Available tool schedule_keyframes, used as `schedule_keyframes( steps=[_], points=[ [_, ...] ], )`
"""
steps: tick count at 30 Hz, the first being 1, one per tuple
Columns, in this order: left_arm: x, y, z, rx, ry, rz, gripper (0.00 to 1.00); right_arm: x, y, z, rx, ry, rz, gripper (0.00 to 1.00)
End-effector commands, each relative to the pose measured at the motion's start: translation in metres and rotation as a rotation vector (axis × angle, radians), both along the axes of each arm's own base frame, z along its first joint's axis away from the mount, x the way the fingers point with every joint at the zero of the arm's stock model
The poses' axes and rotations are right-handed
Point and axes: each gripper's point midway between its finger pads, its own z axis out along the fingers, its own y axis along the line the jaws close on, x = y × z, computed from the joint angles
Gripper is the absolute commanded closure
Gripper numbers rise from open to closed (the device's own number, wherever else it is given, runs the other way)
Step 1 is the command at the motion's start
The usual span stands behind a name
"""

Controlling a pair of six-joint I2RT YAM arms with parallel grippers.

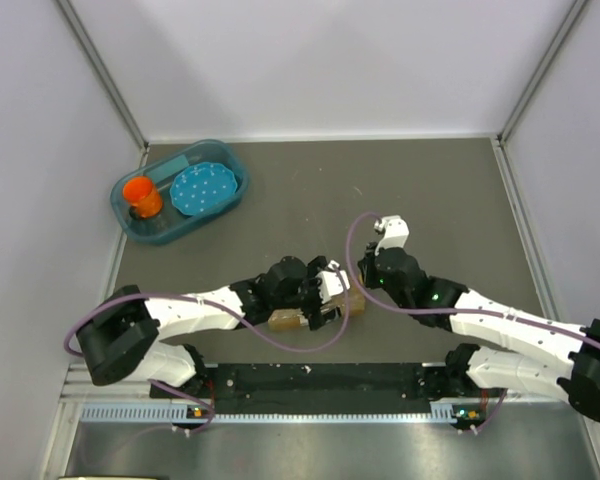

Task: Unpack the express box
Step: Cut the express box at the center of the board.

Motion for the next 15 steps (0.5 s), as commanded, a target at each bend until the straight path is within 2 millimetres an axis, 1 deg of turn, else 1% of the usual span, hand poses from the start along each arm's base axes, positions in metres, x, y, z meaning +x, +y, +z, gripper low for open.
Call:
schedule_keyframes(
  steps=[1, 4, 8, 9, 11, 12, 13, 15],
  points=[
    [0.012, 0.003, -0.009, 0.051, 0.046, 0.108, 0.01, 0.0, 0.019, 0.022, 0.074, 0.015, 0.014, 1.0],
    [0.007, 0.004, -0.014, 0.072, 0.08, 0.115, 0.01, -0.002, 0.016, 0.018, 0.066, 0.031, -0.002, 1.0],
    [0.006, 0.002, -0.017, 0.073, 0.056, 0.133, 0.02, -0.003, 0.014, 0.016, 0.063, 0.042, -0.014, 1.0],
    [0.004, 0.003, -0.02, 0.079, 0.048, 0.132, 0.07, -0.003, 0.013, 0.016, 0.059, 0.045, -0.016, 1.0],
    [-0.001, -0.001, -0.019, 0.074, 0.035, 0.116, 0.14, -0.003, 0.012, 0.018, 0.06, 0.046, -0.021, 1.0],
    [0.0, -0.001, -0.019, 0.079, 0.021, 0.123, 0.22, -0.004, 0.012, 0.018, 0.059, 0.048, -0.021, 1.0],
    [-0.003, -0.003, -0.018, 0.084, 0.001, 0.109, 0.27, -0.005, 0.012, 0.018, 0.062, 0.051, -0.019, 1.0],
    [-0.002, -0.004, -0.017, 0.097, -0.036, 0.106, 0.34, -0.006, 0.013, 0.019, 0.065, 0.053, -0.014, 1.0]
  ],
)
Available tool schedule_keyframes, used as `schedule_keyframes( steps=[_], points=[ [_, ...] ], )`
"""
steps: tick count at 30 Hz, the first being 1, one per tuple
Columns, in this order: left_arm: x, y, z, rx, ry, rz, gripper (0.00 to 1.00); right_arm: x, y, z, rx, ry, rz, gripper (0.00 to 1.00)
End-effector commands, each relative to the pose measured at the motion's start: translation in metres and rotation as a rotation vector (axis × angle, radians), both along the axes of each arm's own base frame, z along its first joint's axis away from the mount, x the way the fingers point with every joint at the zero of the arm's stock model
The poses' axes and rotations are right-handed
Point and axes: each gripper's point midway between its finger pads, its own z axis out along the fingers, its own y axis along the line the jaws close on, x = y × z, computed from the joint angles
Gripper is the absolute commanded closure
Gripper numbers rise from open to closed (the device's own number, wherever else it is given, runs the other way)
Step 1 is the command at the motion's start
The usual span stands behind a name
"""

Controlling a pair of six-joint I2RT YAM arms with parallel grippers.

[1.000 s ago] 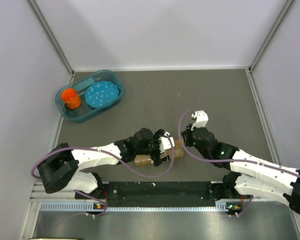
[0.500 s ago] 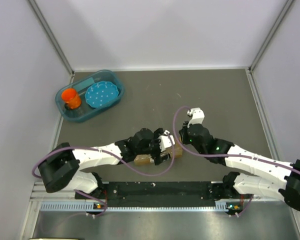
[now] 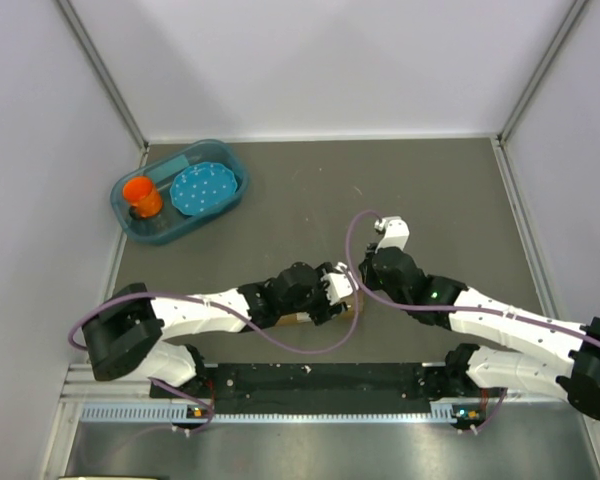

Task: Unpack the express box
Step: Cut the express box at the center of the board.

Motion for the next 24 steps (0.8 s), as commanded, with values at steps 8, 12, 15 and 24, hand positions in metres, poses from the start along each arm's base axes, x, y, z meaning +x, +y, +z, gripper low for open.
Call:
schedule_keyframes(
  steps=[8, 12, 15, 24],
  points=[
    [-0.006, -0.002, -0.011, 0.106, -0.053, 0.05, 0.38, -0.013, 0.017, 0.022, 0.055, 0.0, 0.027, 1.0],
    [-0.005, 0.001, -0.011, 0.118, -0.041, 0.09, 0.38, -0.02, 0.014, 0.022, 0.06, 0.008, 0.024, 1.0],
    [-0.002, 0.0, -0.01, 0.113, -0.036, 0.111, 0.38, -0.027, 0.013, 0.018, 0.051, 0.021, 0.026, 1.0],
    [0.001, -0.004, -0.008, 0.104, -0.025, 0.133, 0.41, -0.038, 0.01, 0.02, 0.061, 0.062, 0.025, 1.0]
  ],
)
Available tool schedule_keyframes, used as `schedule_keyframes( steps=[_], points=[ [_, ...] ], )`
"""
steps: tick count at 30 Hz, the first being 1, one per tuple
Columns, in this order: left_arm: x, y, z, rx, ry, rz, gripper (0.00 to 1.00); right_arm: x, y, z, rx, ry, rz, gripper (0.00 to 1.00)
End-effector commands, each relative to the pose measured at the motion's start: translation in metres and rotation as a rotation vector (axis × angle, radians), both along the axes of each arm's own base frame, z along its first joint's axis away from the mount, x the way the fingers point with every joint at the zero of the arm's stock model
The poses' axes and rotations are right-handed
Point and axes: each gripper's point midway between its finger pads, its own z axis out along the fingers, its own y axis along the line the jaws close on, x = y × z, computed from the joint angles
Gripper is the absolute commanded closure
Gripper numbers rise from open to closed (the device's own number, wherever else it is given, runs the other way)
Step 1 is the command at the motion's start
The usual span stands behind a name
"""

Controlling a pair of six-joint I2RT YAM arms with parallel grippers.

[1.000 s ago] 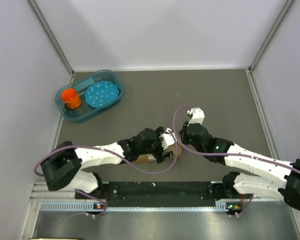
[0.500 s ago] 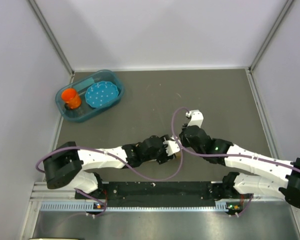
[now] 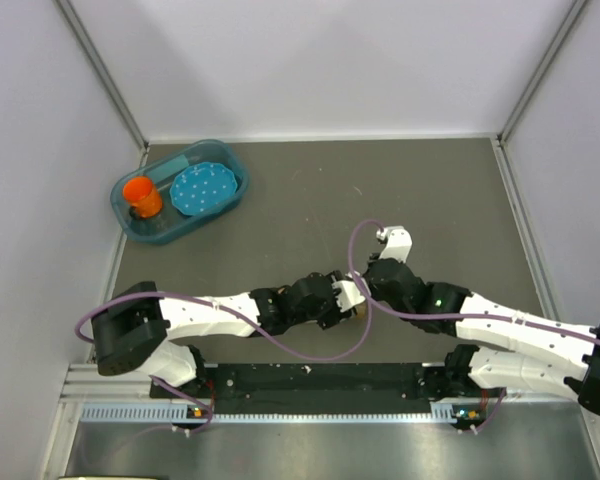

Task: Unpack the express box
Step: Cut the express box at the center of the board.

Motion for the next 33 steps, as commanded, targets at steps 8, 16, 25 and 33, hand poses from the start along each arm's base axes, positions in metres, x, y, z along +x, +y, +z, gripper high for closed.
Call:
schedule_keyframes(
  steps=[8, 16, 25, 33],
  points=[
    [0.009, 0.006, -0.007, 0.022, 0.038, 0.093, 0.43, -0.027, 0.014, 0.026, 0.08, 0.069, 0.052, 1.0],
    [0.007, 0.006, -0.01, 0.019, 0.037, 0.097, 0.44, -0.039, 0.006, 0.04, 0.12, 0.094, 0.064, 1.0],
    [0.006, 0.003, -0.006, 0.009, 0.027, 0.089, 0.46, -0.042, 0.007, 0.037, 0.107, 0.112, 0.081, 1.0],
    [-0.001, 0.004, 0.005, 0.026, -0.004, 0.043, 0.32, -0.01, -0.045, 0.036, 0.095, 0.039, -0.125, 1.0]
  ],
)
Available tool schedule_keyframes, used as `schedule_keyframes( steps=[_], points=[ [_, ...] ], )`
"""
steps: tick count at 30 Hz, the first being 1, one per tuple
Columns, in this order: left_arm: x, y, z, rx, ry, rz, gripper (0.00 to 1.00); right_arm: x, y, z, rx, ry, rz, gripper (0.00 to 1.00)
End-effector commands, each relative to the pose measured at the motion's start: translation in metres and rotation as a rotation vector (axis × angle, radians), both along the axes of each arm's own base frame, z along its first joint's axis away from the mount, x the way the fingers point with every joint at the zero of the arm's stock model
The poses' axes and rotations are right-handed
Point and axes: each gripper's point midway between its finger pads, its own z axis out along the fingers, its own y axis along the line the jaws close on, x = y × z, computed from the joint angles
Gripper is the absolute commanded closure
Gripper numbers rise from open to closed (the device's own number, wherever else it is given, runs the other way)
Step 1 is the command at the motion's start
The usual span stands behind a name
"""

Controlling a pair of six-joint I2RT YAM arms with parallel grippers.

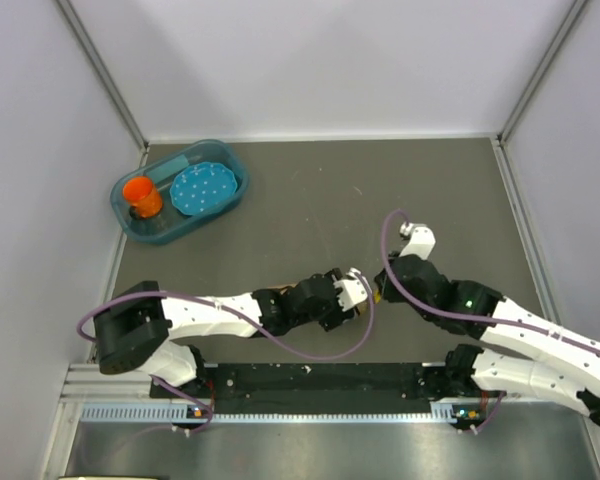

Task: Unpack the express box
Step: Cut the express box at the center of the board, then place the knife at the center of the board.

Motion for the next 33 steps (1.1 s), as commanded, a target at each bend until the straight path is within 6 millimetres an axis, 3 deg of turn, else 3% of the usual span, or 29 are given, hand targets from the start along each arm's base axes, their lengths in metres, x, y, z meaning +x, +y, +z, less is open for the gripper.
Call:
schedule_keyframes(
  steps=[1, 5, 6, 9, 13, 16, 20, 22, 26, 30, 33],
  points=[
    [-0.004, 0.005, 0.011, 0.028, -0.019, -0.022, 0.3, 0.025, -0.035, 0.007, 0.014, -0.047, -0.144, 1.0],
    [-0.01, 0.003, 0.02, 0.043, -0.057, -0.126, 0.23, 0.054, -0.063, 0.0, 0.102, -0.018, -0.241, 1.0],
    [-0.013, 0.003, 0.021, 0.045, -0.063, -0.15, 0.23, 0.052, -0.06, -0.012, 0.121, 0.026, -0.21, 1.0],
    [-0.018, 0.003, 0.023, 0.058, -0.104, -0.233, 0.29, 0.059, -0.061, -0.024, 0.166, 0.041, -0.208, 1.0],
    [-0.018, 0.006, 0.023, 0.091, -0.189, -0.317, 0.47, 0.062, -0.051, -0.029, 0.223, 0.026, -0.169, 0.76],
    [-0.015, 0.007, 0.027, 0.118, -0.253, -0.359, 0.52, 0.063, -0.046, -0.031, 0.296, 0.026, -0.147, 0.61],
    [-0.011, 0.009, 0.033, 0.154, -0.305, -0.388, 0.44, 0.062, -0.046, -0.031, 0.371, 0.039, -0.136, 0.45],
    [-0.017, 0.015, 0.027, 0.193, -0.289, -0.425, 0.44, 0.064, -0.052, -0.033, 0.381, 0.045, -0.158, 0.39],
    [-0.019, 0.024, 0.022, 0.247, -0.299, -0.463, 0.43, 0.057, -0.058, -0.039, 0.338, 0.102, -0.165, 0.33],
    [-0.021, 0.027, 0.02, 0.271, -0.302, -0.502, 0.42, 0.043, -0.064, -0.028, 0.297, 0.123, -0.151, 0.18],
    [-0.019, 0.031, 0.024, 0.288, -0.306, -0.507, 0.44, 0.037, -0.071, -0.012, 0.272, 0.085, -0.145, 0.18]
  ],
)
